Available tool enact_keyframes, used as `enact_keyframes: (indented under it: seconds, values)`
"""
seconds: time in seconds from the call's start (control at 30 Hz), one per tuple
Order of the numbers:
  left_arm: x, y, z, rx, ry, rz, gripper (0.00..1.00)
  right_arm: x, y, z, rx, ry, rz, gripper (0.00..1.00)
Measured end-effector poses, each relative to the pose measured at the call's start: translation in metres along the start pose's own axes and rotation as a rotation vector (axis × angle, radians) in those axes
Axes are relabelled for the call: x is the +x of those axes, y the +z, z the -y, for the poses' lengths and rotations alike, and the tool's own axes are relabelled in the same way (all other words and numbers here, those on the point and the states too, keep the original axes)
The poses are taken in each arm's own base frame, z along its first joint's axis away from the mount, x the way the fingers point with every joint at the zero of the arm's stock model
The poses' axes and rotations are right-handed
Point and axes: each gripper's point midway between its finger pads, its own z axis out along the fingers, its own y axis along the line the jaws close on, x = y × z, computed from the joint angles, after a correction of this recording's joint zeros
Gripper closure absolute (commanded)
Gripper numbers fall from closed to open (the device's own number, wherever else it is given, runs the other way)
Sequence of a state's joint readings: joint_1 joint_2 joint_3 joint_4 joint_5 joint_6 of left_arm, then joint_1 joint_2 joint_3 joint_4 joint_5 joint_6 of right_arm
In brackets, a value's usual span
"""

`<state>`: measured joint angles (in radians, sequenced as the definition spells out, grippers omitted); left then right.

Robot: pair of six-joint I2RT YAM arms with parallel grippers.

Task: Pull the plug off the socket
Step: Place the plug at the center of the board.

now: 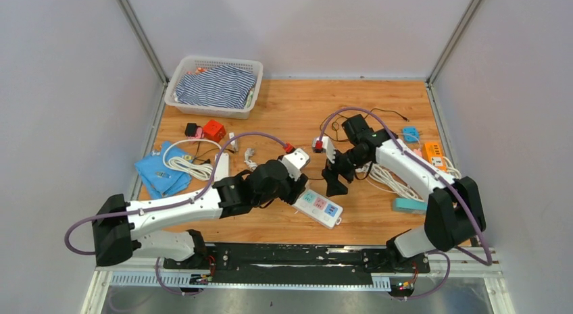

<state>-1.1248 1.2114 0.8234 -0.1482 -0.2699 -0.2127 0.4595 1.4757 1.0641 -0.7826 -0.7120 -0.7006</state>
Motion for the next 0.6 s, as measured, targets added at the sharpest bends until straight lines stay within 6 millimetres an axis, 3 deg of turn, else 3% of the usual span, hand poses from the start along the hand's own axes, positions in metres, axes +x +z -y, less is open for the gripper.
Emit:
enact_keyframes:
  seconds: [0.23,0.6]
  values:
    - [0.0,-0.014,-0.014,-0.017,-0.029,0.041,1.0,-0.004,-0.027,-0.004,0.052,-0.065,0.072,0.16]
    - [-0.027,-0.046,-0.072,-0.139,-0.126,0.18,1.0,-0.003,-0.028,-0.005,0.047,-0.074,0.082,0.16]
